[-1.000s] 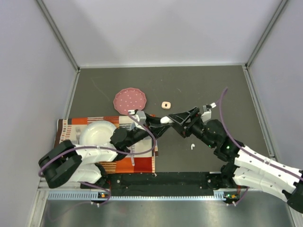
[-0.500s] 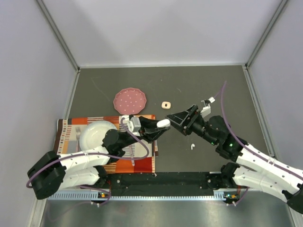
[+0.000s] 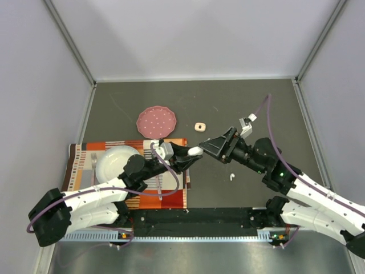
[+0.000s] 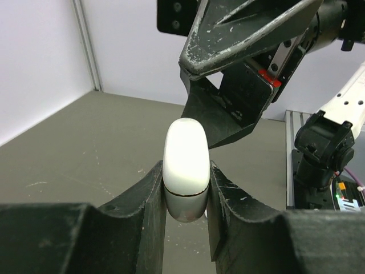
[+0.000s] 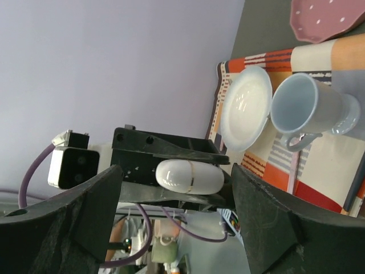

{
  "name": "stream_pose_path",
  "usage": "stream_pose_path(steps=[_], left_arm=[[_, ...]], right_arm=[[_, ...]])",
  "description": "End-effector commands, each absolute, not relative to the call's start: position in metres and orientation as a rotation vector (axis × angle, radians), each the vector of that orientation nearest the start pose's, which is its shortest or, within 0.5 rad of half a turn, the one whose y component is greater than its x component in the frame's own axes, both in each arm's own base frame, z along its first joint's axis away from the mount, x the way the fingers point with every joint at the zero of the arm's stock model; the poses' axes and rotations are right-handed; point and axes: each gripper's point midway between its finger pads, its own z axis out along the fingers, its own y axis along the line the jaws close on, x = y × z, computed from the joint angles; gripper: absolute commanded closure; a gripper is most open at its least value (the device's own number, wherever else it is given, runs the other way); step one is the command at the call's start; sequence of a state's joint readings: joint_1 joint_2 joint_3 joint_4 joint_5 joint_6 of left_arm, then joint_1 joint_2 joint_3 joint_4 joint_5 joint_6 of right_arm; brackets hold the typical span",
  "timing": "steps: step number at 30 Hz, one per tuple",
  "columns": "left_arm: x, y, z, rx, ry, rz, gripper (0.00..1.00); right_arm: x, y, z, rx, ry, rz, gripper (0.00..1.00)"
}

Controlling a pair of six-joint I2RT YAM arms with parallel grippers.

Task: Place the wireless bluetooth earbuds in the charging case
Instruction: Pass from the left arm to the right

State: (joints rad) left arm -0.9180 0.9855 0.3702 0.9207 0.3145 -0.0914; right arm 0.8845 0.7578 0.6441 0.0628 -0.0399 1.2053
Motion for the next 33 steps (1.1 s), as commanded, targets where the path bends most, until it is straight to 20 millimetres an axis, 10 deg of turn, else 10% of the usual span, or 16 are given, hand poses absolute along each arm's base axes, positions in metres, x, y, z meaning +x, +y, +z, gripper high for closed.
stream_pose_path(steps=[1, 9, 27, 33], left_arm=[[0.167, -0.312, 0.292, 0.787, 1.043, -1.041, 1.0], [0.168, -0.312, 0.294, 0.773, 1.036, -1.046, 1.0], [0.17, -0.299, 0.296, 0.702, 1.023, -1.027, 0.94], [0.173, -0.29, 0.299, 0.637, 1.002, -1.012, 0.86]], right_arm=[[0.158, 0.297, 0.319, 0.133, 1.876, 1.675, 0.23], [0.156, 0.31, 0.31, 0.113, 1.915, 1.728, 0.3], [0.164, 0.298, 0.314, 0.221, 1.832, 1.758, 0.93], [0.163, 0.298, 0.319, 0.23, 1.807, 1.8, 0.99]])
